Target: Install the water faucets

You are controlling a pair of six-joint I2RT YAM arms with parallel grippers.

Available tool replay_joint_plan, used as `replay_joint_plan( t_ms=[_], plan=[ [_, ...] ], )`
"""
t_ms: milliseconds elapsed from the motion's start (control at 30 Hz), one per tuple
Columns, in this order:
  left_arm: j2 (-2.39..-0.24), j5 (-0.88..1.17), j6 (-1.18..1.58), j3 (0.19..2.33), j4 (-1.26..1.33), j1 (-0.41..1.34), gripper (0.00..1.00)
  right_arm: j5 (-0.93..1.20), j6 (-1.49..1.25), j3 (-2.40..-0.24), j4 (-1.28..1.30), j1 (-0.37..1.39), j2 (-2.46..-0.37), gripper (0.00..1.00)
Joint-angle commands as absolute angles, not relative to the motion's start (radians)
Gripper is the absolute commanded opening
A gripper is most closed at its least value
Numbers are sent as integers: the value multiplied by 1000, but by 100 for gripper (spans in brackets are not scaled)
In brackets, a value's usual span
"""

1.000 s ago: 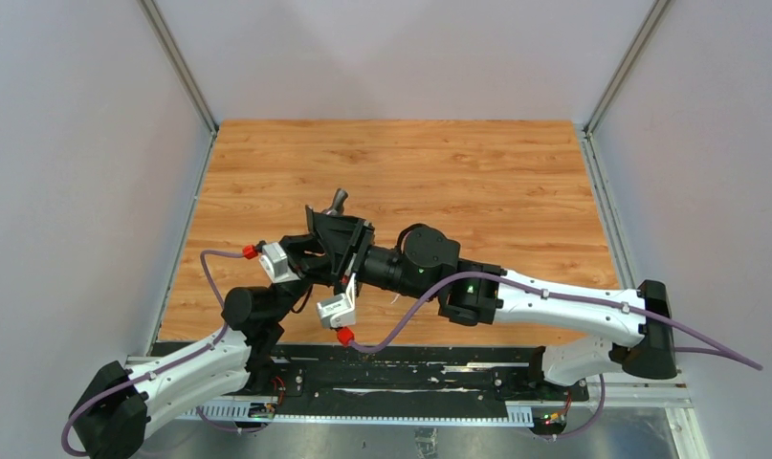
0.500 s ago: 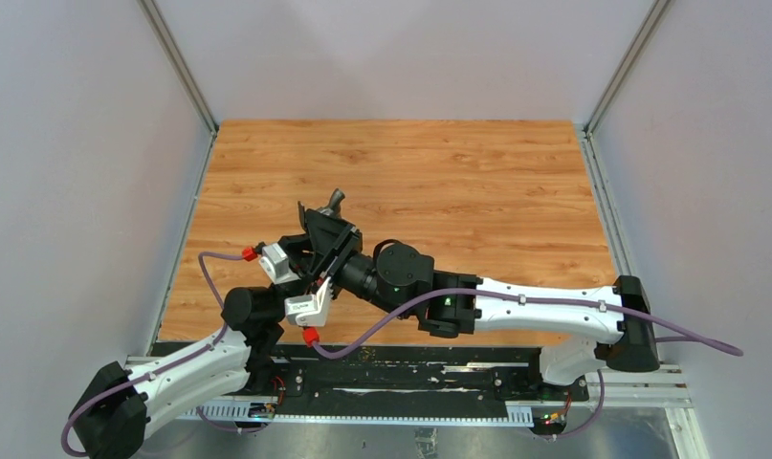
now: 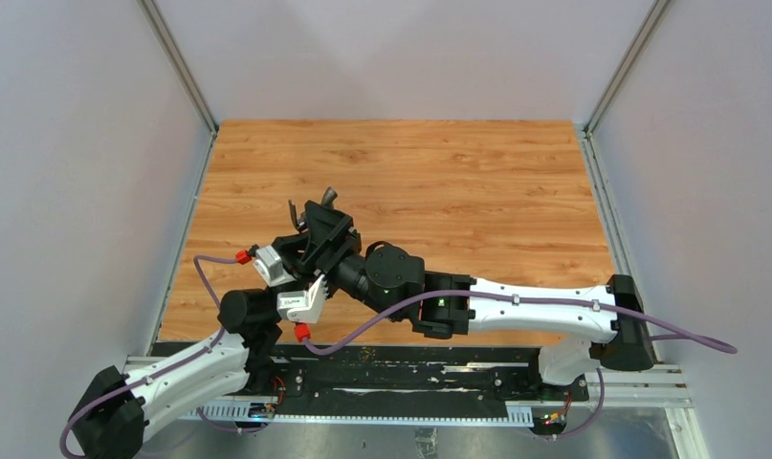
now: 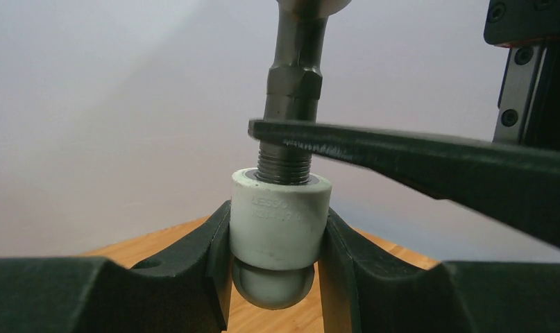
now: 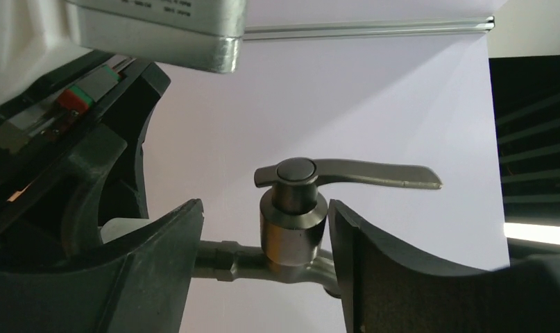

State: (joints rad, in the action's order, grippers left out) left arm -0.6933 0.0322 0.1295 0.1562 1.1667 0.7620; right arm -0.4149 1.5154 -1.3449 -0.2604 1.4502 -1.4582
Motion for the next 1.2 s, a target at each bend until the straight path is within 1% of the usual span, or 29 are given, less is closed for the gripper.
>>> replay_joint_plan(
  t_ms=[0, 67, 133, 233, 367, 467, 833, 967, 1067, 1167],
  plan=[
    [-680, 7, 114, 171, 1260, 763, 0, -445, 1494, -1379, -191, 1458, -1456, 75],
    [-684, 10, 112, 174, 1261, 763, 0, -442, 1491, -1380, -187, 1458, -1455, 87],
    [-690, 11, 112, 176, 1259, 763, 0, -442, 1488, -1384, -201, 1459, -1456, 92],
    [-698, 10, 113, 177, 1254, 763, 0, -436, 1474, -1393, -198, 1459, -1451, 94],
    [-707, 2, 118, 174, 1257, 763, 0, -404, 1412, -1422, -125, 1459, -1428, 95],
    [-714, 2, 125, 173, 1262, 764, 0, -352, 1356, -1439, -58, 1459, -1399, 99],
    [-744, 2, 143, 155, 1319, 762, 0, -208, 1226, -1528, 196, 1457, -1292, 100],
    [-742, 13, 147, 142, 1342, 763, 0, -45, 1068, -1678, 434, 1440, -1263, 99],
    [-732, 44, 158, 142, 1338, 763, 0, 108, 913, -1816, 616, 1373, -1276, 97],
    [-725, 74, 168, 147, 1317, 763, 0, 264, 722, -1928, 703, 1216, -1310, 96]
  ],
)
